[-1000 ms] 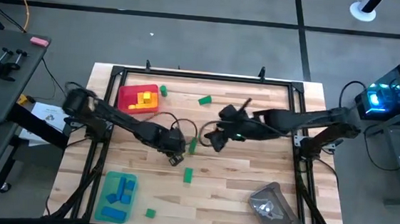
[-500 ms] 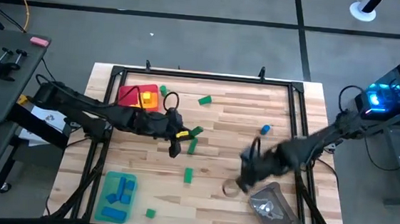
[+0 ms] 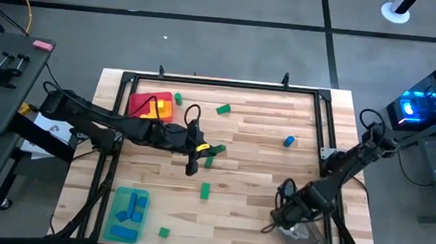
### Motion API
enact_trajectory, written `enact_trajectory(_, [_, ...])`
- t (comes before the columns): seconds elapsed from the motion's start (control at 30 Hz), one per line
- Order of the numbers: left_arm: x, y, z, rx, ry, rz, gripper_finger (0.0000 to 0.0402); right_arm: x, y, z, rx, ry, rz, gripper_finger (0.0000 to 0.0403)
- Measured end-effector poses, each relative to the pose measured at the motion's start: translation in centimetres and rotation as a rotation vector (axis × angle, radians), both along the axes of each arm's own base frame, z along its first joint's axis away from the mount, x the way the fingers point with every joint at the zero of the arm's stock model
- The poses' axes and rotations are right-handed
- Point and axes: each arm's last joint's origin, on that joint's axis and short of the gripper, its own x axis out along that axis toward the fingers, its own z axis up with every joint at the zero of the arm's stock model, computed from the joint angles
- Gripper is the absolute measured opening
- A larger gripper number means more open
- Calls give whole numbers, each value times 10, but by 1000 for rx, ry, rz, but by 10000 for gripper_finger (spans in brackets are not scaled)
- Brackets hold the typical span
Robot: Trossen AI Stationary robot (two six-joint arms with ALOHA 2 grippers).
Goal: Sort blocks
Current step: Put the green block into the black bin
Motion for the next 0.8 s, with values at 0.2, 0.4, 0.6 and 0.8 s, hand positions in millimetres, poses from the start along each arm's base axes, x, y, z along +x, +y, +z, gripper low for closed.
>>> enact_trajectory(0.2, [13,-3,-5,44,-49,-49,27,19,-13,-11,13,-68,-24,1])
enact_trajectory(0.4, [21,-4,-13,35,-58,-48,29,32,-36,-11,-76,-100,-109,0])
enact_trajectory(0.6, [26,-5,-15,42,-80,-78,28,40,-54,-11,-134,-104,-163,0])
enact_trajectory(0.8, [28,-4,-10,117,-130,-105,28,35,-58,34,-158,-129,-83,0])
